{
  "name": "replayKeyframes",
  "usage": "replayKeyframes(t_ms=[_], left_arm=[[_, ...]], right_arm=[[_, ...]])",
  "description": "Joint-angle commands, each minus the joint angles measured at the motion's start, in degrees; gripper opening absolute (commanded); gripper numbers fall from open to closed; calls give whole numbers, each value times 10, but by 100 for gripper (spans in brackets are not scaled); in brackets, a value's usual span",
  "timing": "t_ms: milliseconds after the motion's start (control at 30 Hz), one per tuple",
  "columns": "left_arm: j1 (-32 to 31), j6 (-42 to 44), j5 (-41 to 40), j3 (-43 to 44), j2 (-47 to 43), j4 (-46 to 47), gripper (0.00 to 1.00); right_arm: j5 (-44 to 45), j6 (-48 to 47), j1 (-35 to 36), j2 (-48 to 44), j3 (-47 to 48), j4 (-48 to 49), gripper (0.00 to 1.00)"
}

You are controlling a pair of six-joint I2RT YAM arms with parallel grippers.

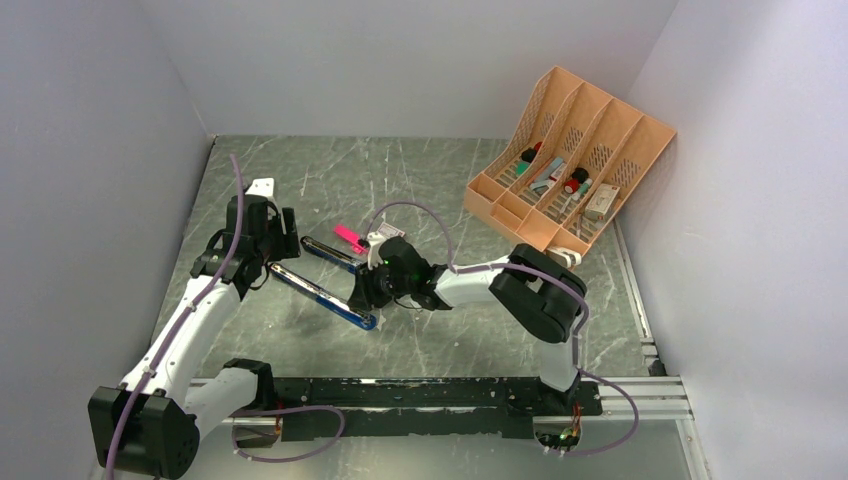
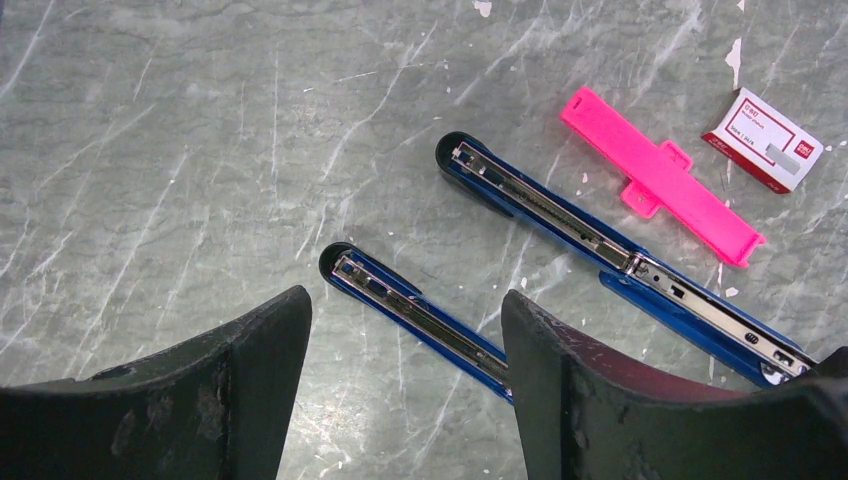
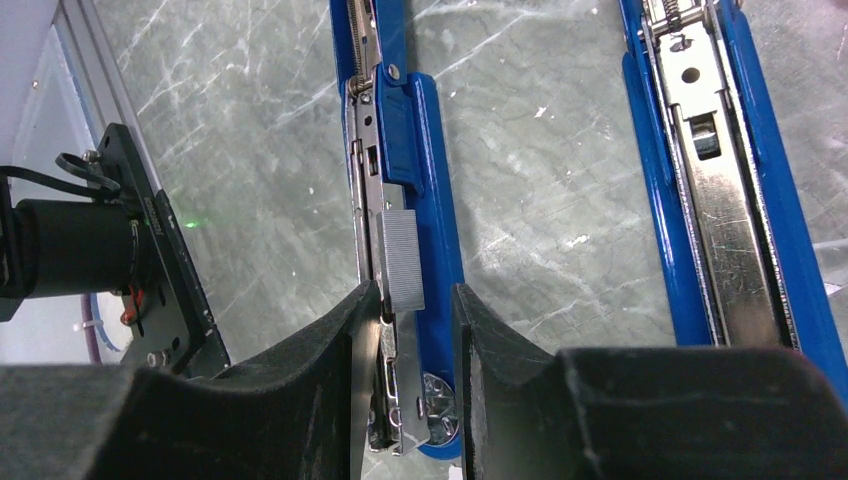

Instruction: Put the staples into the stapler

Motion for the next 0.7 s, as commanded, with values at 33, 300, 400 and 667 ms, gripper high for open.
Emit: replayKeyframes(t_ms=[33,300,400,667], left_arm=[[-5,9,7,2,-5,19,74],[-5,9,6,0,-4,19,74],[-4,9,7,0,-5,19,74],[-5,8,8,1,-5,19,74]], right_arm=[[-12,4,-3,16,3,8,35],[-14,5,-5,15,1,13,26],[-10,2,-5,7,-5,18,23],[15,-18,-4,-29,-22,33,18]])
